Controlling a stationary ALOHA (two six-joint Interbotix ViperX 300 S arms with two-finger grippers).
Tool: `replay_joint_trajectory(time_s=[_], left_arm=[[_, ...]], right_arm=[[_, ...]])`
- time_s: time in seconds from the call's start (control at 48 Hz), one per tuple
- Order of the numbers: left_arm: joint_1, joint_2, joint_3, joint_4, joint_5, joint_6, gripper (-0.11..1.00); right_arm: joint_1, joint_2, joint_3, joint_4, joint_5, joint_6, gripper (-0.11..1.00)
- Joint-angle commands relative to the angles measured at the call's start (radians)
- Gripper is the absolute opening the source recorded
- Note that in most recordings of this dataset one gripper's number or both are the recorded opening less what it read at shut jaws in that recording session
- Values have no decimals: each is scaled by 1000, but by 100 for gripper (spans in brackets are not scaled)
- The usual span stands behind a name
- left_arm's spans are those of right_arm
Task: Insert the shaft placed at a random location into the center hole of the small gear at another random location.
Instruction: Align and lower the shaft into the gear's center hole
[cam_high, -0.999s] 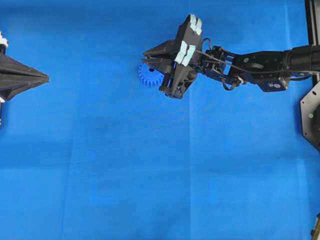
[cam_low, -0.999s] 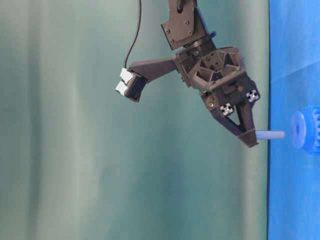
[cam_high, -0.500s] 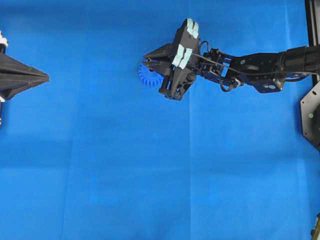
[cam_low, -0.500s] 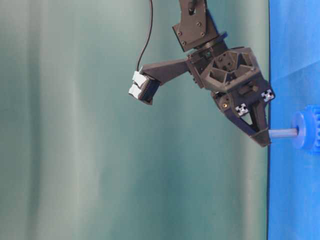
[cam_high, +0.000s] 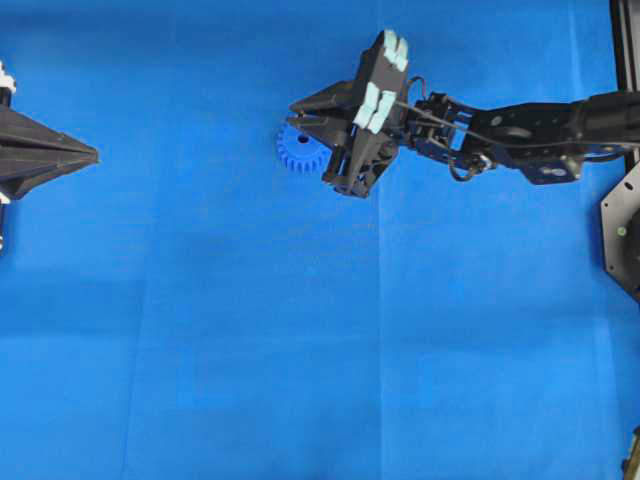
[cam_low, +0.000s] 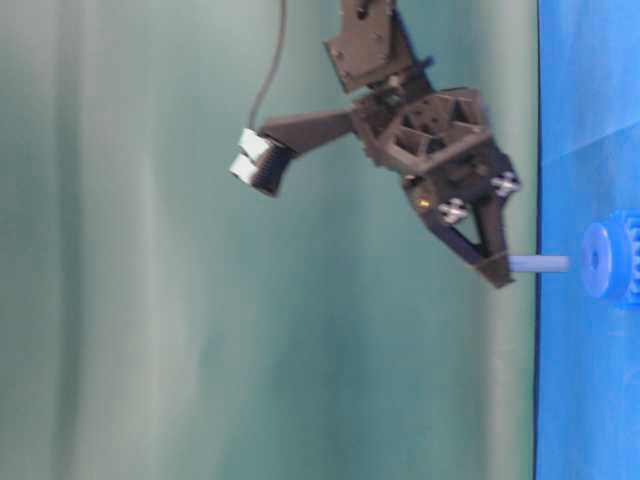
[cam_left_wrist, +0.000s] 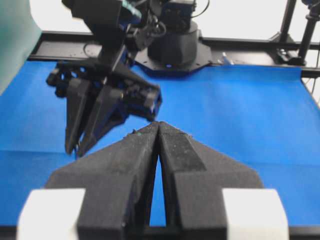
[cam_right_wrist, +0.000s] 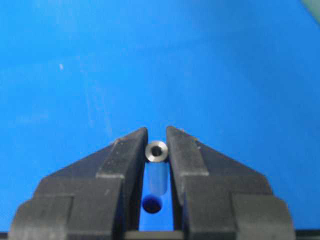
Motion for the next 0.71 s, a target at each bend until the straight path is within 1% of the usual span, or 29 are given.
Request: replay_joint_trajectory(time_s=[0.0,0.229,0.5,0.687], left_arm=[[3,5,-11,0,-5,-2,0],[5,5,-9,0,-5,-2,0],[9,5,-9,2,-5,-2,0],[9,5,-9,0,-5,-2,0]], right_arm=[[2,-40,-3,-3,-5,-2,3],[9,-25,-2,-2,-6,2,3],[17,51,-12,5,-12,11,3],[17,69,-9,9,-35,11,3]])
